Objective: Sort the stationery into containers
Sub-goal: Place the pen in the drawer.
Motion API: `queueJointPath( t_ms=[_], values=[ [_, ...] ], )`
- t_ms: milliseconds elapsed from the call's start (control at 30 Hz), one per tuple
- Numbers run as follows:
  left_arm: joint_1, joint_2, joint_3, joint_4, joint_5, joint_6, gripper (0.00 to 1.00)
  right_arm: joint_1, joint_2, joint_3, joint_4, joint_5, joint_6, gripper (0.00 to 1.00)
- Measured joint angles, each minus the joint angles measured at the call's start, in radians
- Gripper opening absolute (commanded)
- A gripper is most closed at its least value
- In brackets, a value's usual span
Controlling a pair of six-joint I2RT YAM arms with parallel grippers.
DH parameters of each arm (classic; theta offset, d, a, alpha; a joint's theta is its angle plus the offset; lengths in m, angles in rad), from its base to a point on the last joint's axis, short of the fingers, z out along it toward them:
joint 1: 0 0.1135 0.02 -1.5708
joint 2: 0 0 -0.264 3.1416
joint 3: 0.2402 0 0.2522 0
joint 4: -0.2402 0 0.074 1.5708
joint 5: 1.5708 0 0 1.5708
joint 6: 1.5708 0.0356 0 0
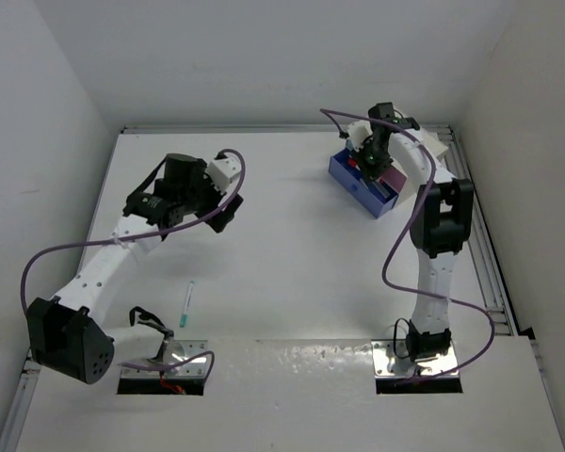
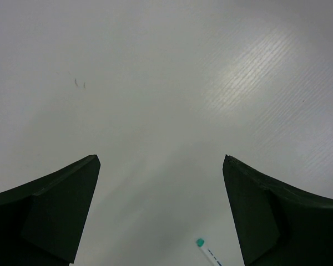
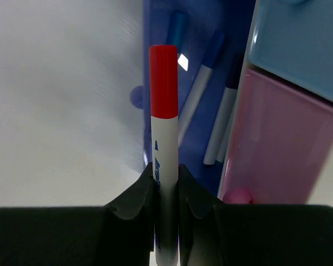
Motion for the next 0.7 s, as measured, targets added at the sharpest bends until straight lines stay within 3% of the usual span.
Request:
queueJointPath(
  t_ms=[167,200,300,500,700],
  values=[
    [0.025,-0.018,-0.002,-0.003,0.002,-0.008,1.0,0.006,0.028,0.0,0.029,0.073,0.001,0.15],
    [0.03,-0.02,-0.003,-0.005,0.003,-0.008,1.0,0.009,0.027,0.0,0.04,0.087,0.003,0.32],
    [0.047,-0.021,-0.003,-0.014,0.003,-0.008,1.0,0.019,0.026,-0.009,0.058,0.1,0.024,0.55],
    [0.099,-0.047,-0.027,-0.065,0.013,-0.003,0.99,0.039,0.021,-0.035,0.069,0.122,0.03,0.54],
    [0.159,-0.118,-0.085,-0.192,0.047,0.035,0.76,0.042,-0.028,-0.035,0.037,0.097,0.07,0.54]
  ],
)
